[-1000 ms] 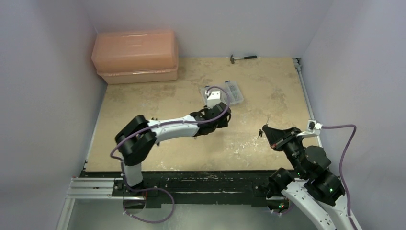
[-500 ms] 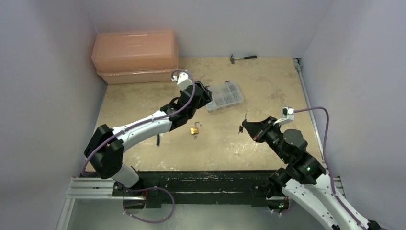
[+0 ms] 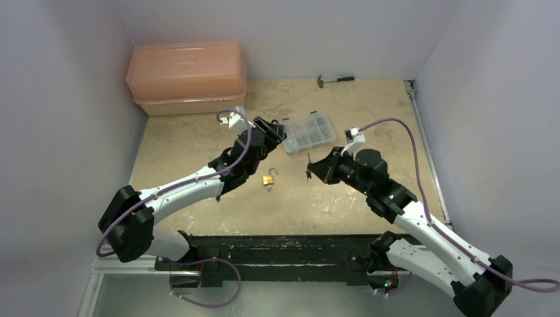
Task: Unlock with the key
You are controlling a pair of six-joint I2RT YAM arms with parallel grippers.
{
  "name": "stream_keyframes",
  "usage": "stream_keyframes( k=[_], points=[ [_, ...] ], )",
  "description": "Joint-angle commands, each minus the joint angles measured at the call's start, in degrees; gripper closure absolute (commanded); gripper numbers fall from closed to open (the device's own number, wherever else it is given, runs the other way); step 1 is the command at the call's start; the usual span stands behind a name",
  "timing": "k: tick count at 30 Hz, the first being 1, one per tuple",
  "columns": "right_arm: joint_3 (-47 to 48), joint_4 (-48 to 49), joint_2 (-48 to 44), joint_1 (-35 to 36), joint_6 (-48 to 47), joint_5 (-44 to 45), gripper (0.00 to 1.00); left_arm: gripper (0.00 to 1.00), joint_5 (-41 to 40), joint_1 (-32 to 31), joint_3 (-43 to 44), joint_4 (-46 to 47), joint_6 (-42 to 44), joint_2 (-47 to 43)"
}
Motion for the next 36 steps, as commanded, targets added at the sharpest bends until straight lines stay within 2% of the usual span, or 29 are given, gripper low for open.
stream_keyframes(
  k=[1, 5, 19, 36],
  points=[
    [6.98, 4.61, 4.82, 0.23, -5.78, -6.51, 1.00, 1.00, 4.02, 1.06, 1.20, 6.47, -3.81, -2.56],
    [9.98, 4.36, 8.44, 0.23, -7.40, -8.83, 1.00, 1.00, 7.88, 2.15, 0.59, 7.77, -4.07, -2.86],
    [18.11, 2.87, 21.34, 0.23, -11.48, -13.32, 1.00, 1.00, 9.40, 3.03, 0.70, 7.28, -4.71, -3.35],
    [20.12, 5.21, 24.60, 0.23, -11.11, -12.94, 1.00, 1.00, 10.99, 3.91, -0.16, 7.53, -6.80, -3.46]
  ],
)
